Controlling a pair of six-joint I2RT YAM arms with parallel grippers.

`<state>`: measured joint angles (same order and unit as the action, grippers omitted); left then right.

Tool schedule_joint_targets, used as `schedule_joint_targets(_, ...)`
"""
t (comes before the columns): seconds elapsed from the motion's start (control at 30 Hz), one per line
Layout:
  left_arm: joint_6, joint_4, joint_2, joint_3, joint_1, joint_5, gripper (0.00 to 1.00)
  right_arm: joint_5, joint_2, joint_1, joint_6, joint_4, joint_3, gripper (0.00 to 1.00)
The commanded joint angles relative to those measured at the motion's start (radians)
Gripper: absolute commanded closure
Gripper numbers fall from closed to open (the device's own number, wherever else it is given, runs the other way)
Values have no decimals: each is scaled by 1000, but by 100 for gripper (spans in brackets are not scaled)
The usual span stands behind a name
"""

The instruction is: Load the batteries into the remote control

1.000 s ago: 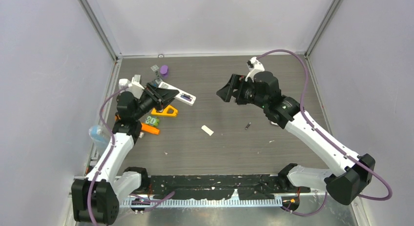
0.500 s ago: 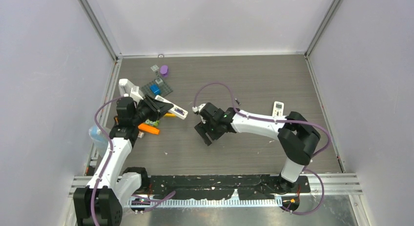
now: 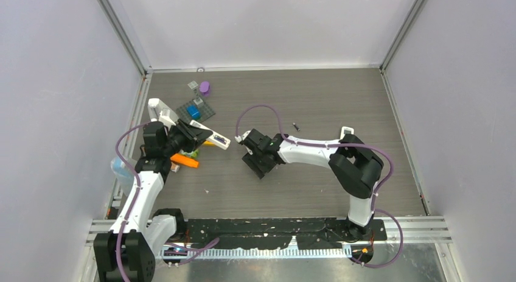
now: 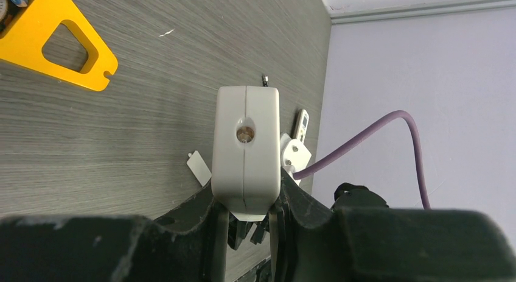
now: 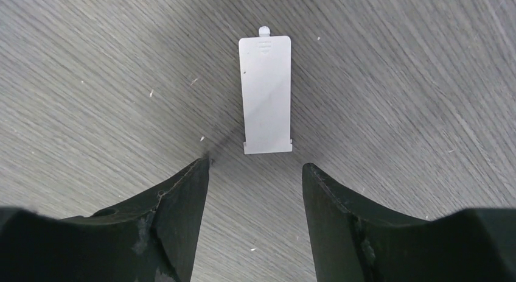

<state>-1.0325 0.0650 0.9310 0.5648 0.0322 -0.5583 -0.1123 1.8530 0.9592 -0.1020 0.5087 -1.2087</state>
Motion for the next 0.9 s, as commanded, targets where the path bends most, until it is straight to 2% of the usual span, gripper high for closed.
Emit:
schedule_joint_targets(0.0, 25, -30, 6, 1, 16, 0, 100, 1, 13, -21, 5, -15, -40, 38)
schedule_joint_targets(0.47, 8, -59, 46, 11, 23, -6, 100, 155, 82, -83, 27, -15, -43, 45)
schedule_joint_targets(0.73, 2, -59, 63, 19, 23, -8, 100, 188, 113, -86, 53, 46, -68, 59)
schedule_joint_targets(0.87, 3, -59, 71, 21, 25, -9, 100, 164, 113, -80, 63, 60, -64, 61)
